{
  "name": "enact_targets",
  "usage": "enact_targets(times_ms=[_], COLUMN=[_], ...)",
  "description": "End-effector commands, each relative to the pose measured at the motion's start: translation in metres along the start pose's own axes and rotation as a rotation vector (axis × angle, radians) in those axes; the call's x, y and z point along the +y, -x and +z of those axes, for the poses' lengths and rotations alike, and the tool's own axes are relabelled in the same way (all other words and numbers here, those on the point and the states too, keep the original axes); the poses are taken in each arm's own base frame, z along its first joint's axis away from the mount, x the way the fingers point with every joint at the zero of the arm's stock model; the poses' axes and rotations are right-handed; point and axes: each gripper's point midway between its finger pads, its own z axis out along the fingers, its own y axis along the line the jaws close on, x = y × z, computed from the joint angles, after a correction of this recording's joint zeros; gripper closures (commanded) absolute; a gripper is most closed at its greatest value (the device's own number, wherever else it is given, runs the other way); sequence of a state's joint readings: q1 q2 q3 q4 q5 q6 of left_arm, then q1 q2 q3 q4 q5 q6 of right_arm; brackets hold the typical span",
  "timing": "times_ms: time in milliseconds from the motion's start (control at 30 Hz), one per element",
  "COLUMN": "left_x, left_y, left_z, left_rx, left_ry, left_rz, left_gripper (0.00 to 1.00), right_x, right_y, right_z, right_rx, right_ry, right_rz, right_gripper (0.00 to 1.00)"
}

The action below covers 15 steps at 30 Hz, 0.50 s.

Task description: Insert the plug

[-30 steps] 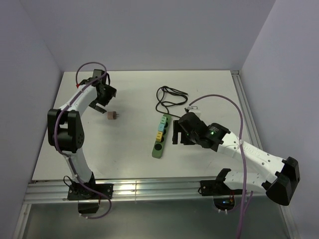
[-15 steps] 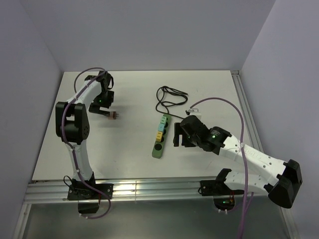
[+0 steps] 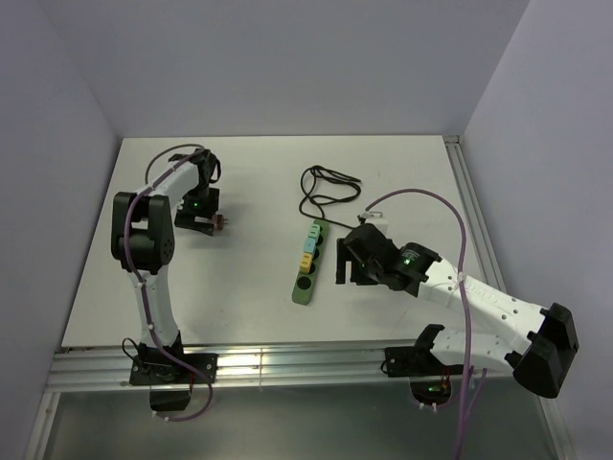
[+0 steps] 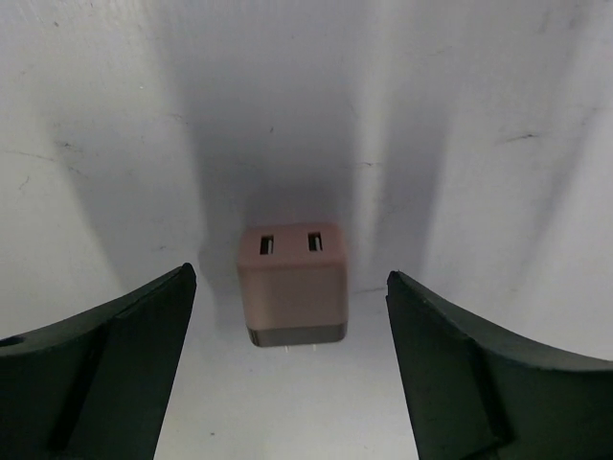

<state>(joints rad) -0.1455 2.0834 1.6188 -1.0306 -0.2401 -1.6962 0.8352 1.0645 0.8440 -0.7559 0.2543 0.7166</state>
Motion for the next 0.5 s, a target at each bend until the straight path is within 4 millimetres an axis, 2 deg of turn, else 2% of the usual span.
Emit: enact_targets(times_ms=[0, 100, 200, 233, 267, 333, 367, 400, 433, 467], left_x=[0.004, 0.007, 0.007, 0.007, 0.007, 0.006, 0.005, 0.005, 0.003, 0.001], left_y=[-0.003, -0.005, -0.006, -0.005, -0.006, -0.006, -0.005, -0.005, -0.006, -0.006], left_z=[0.008, 0.014, 0.016, 0.016, 0.016, 0.013, 0.012, 0.010, 0.005, 0.003], left_rx=[0.005, 0.011, 0.013, 0.011, 0.011, 0.009, 0.001, -0.004, -0.007, -0.019], left_ry=[0.017, 0.021, 0.007, 0.004, -0.005, -0.024, -0.032, -0.041, -0.060, -0.077], left_rz=[-0.013, -0.006, 0.010, 0.013, 0.029, 0.052, 0.062, 0.091, 0.114, 0.154], left_gripper=[0.15, 0.21, 0.31, 0.38, 0.42, 0.51, 0.52, 0.56, 0.64, 0.66], right_x=[-0.010, -0.016, -0.024, -0.027, -0.030, -0.040, -0.044, -0.047, -0.055, -0.057], right_y=[0.004, 0.003, 0.001, -0.001, 0.000, 0.004, 0.005, 0.008, 0.010, 0.011], right_z=[-0.004, -0.003, -0.002, -0.001, -0.002, -0.003, -0.004, -0.006, -0.008, -0.009], right_rx=[-0.030, -0.034, -0.032, -0.029, -0.036, -0.064, -0.076, -0.090, -0.106, -0.114], right_ry=[-0.048, -0.077, -0.124, -0.138, -0.154, -0.212, -0.233, -0.259, -0.300, -0.305], right_rz=[0.006, 0.025, 0.038, 0.041, 0.047, 0.071, 0.085, 0.115, 0.108, 0.110], right_gripper=[0.13, 0.14, 0.15, 0.16, 0.23, 0.30, 0.33, 0.32, 0.34, 0.35])
